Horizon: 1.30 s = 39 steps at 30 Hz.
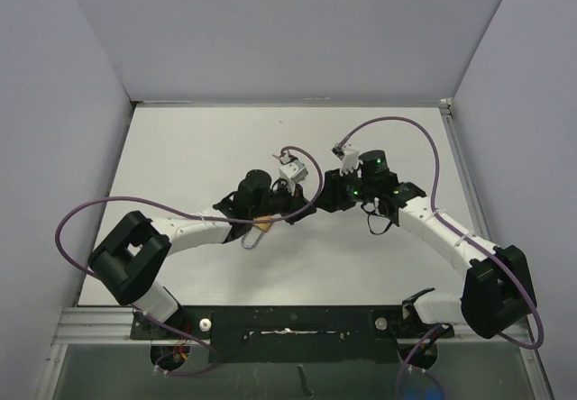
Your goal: Unlock with the key
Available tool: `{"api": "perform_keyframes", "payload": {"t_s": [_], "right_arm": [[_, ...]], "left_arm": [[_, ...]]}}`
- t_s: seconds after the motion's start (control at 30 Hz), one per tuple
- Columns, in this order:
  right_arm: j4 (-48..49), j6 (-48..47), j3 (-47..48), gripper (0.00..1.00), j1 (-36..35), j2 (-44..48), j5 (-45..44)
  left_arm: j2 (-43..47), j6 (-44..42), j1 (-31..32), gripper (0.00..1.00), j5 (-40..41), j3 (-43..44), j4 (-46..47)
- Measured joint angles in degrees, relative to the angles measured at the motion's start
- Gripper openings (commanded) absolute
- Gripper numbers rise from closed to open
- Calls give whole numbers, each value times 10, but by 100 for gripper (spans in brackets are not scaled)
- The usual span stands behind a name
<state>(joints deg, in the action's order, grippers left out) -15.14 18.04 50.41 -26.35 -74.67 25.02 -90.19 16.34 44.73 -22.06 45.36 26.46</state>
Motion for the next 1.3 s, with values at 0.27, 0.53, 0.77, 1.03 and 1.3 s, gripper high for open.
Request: {"api": "perform_keyframes", "payload": {"t_s": [0.27, 0.53, 0.77, 1.03, 1.3], "right_arm": [[-1, -3, 0, 28, 0, 5, 8], [0, -6, 0, 24, -3, 5, 10], [1, -10, 0, 24, -3, 6, 9], [1, -17, -1, 21, -8, 7, 1], [7, -25, -7, 8, -16, 13, -4]], "left_arm": [[0, -7, -6, 0, -24, 9, -12], [0, -3, -11, 0, -32, 27, -42], [0, 21, -14, 0, -35, 35, -57], [-5, 46, -16, 0, -39, 37, -58], [-10, 57, -16, 0, -43, 43, -63]]}}
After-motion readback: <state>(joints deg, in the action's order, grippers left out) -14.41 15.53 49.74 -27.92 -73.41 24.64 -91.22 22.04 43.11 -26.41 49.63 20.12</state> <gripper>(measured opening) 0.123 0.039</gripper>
